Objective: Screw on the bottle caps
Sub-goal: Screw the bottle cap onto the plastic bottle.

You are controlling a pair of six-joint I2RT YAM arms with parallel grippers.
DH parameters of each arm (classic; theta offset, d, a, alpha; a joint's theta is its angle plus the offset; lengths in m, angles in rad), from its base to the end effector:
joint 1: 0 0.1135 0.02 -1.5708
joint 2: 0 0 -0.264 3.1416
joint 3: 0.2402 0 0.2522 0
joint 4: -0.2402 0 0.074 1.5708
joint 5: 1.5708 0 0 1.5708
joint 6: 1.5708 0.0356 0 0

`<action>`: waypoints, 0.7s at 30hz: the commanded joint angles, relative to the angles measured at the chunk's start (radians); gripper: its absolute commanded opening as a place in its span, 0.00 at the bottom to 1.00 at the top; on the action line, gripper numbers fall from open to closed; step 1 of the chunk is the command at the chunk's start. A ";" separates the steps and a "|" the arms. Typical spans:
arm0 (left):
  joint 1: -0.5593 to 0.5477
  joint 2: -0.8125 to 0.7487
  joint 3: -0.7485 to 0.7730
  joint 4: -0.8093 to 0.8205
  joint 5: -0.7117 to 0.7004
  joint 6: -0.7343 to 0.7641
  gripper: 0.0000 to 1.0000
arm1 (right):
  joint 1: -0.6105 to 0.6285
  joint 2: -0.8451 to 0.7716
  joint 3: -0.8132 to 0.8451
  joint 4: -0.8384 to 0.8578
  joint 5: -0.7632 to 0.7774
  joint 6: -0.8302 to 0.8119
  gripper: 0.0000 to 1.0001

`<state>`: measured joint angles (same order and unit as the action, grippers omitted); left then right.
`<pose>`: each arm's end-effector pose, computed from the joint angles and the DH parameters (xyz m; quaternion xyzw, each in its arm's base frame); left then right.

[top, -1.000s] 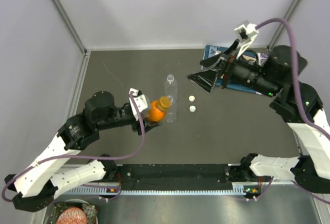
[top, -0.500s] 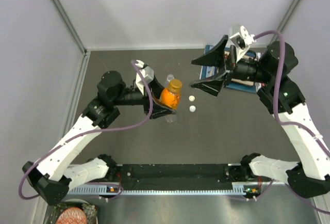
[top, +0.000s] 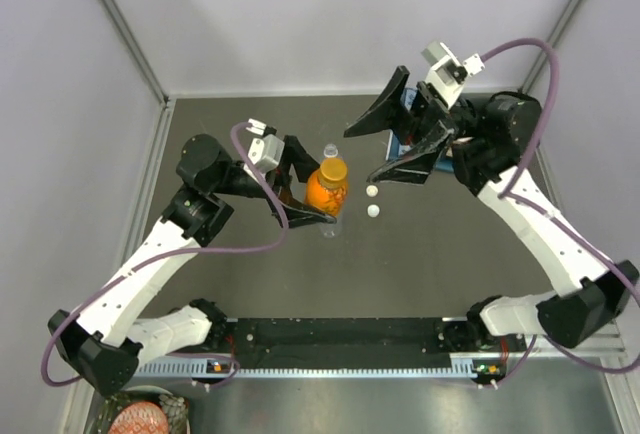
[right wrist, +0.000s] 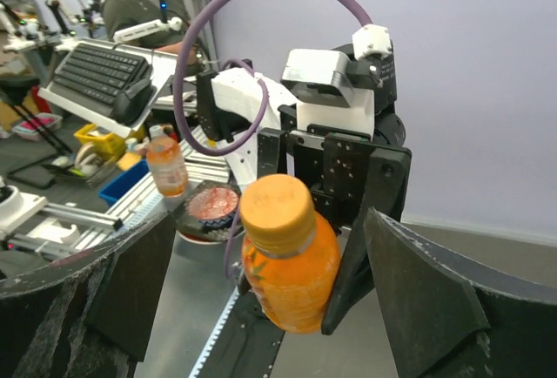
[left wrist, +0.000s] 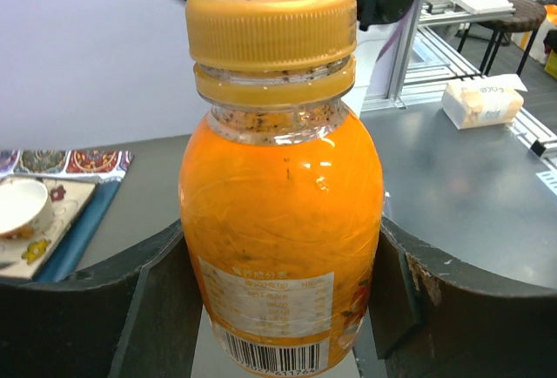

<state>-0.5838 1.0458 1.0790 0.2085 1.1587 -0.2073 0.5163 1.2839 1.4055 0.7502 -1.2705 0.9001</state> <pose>0.1624 -0.1464 0.4312 0.5199 0.4263 -0.5654 0.4778 0.1881 0.1459 0.5207 -0.4947 0.3769 0.6463 0.4422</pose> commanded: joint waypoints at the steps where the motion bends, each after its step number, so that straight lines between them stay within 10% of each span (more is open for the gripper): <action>1: 0.002 0.011 0.004 0.124 0.090 0.060 0.00 | 0.004 0.087 -0.002 0.597 -0.027 0.411 0.89; 14: -0.001 0.033 -0.010 0.152 0.088 0.036 0.00 | 0.116 0.092 0.006 0.373 -0.035 0.200 0.83; 21: -0.010 0.020 -0.036 0.173 0.047 -0.015 0.00 | 0.169 0.029 0.015 -0.033 0.020 -0.156 0.74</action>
<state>-0.5854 1.0805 1.0611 0.3161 1.2209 -0.1894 0.6506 1.3830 1.3987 0.9562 -1.2961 1.0092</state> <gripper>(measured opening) 0.683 0.753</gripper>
